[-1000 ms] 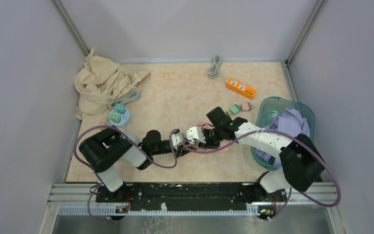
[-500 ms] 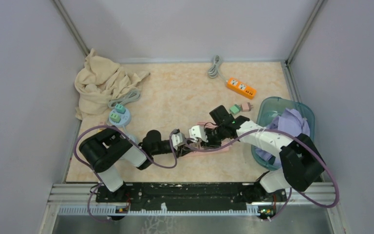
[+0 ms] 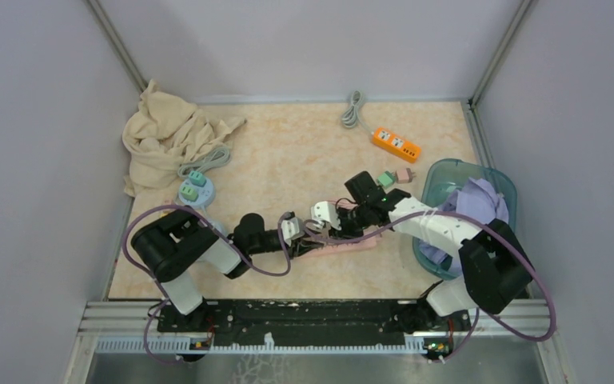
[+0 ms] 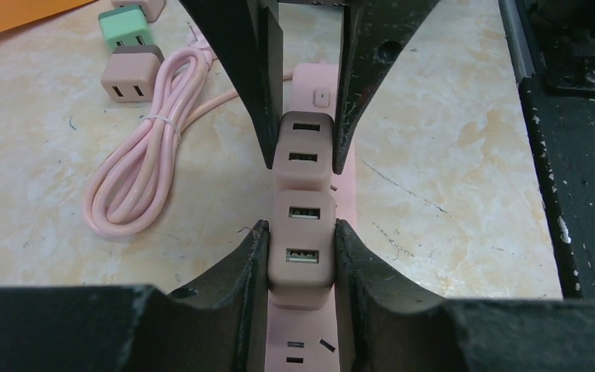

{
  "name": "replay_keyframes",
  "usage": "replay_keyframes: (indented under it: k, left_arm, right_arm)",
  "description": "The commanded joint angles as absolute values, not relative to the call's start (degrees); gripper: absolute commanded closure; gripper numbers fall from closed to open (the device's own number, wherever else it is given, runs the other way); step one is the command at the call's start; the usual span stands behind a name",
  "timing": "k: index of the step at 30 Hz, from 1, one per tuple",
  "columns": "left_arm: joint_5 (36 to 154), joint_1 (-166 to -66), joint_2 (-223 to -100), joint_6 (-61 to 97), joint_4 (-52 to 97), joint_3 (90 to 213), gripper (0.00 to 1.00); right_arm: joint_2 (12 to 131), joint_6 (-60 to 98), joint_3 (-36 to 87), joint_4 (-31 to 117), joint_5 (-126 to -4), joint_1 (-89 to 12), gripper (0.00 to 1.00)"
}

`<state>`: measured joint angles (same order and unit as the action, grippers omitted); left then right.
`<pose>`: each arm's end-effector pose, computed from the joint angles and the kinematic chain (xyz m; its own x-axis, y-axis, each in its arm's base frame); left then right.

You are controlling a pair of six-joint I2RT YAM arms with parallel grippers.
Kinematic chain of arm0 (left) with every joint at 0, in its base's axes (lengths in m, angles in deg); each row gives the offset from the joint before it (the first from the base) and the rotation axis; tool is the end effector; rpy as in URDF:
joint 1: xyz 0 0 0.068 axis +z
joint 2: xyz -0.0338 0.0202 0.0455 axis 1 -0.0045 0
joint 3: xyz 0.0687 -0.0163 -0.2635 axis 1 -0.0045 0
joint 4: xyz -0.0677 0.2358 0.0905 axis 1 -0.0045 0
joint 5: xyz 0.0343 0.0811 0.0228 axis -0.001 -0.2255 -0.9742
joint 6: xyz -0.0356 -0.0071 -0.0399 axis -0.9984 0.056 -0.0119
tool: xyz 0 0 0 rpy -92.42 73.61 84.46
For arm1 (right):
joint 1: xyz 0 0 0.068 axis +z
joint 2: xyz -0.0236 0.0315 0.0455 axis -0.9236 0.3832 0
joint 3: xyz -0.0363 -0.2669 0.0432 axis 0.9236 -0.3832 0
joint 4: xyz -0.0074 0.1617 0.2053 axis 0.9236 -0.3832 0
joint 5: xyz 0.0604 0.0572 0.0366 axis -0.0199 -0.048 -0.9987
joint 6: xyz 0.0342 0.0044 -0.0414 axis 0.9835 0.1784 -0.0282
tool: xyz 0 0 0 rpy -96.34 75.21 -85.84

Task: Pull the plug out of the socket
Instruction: Remove the plug from the socket.

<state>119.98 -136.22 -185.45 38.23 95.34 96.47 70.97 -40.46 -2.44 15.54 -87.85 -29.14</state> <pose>0.1641 -0.2011 0.1284 0.0716 0.1117 -0.9912 0.9813 0.1699 0.0900 0.1970 0.1790 0.2007 0.1635 -0.7422 -0.6500 -0.9865 -0.1151 -0.1167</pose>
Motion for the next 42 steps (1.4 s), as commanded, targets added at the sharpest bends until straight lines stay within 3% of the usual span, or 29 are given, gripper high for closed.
replay_keyframes:
  k: [1,5,11,24,30,35,42]
  left_arm:
    - [120.94,-136.32,-187.32,38.19,93.4,95.97,0.99]
    - [120.99,-136.24,-187.33,38.23,93.55,95.86,0.99]
    - [121.07,-136.23,-187.49,38.33,93.55,95.87,0.99]
    - [121.51,-136.15,-188.39,38.34,93.42,96.4,0.99]
    - [121.99,-135.98,-188.25,38.36,93.4,96.14,0.99]
    - [122.28,-135.89,-188.48,38.4,93.08,96.53,0.99]
    - [122.39,-135.88,-188.55,38.41,93.07,96.66,0.99]
  right_arm:
    - [68.54,-41.63,-0.72,19.16,-92.21,-32.1,1.0]
    - [68.28,-46.39,-0.79,14.7,-98.37,-30.98,1.0]
    - [69.42,-45.07,0.15,15.05,-97.46,-24.64,1.0]
    - [66.16,-42.74,-0.61,17.34,-97.21,-32.38,1.0]
    - [67.55,-50.4,1.23,8.55,-103.81,-29.91,1.0]
    - [67.75,-42.98,0.94,15.56,-103.09,-26.34,1.0]
    - [66.79,-34.62,-1.13,24.72,-96.78,-29.54,1.0]
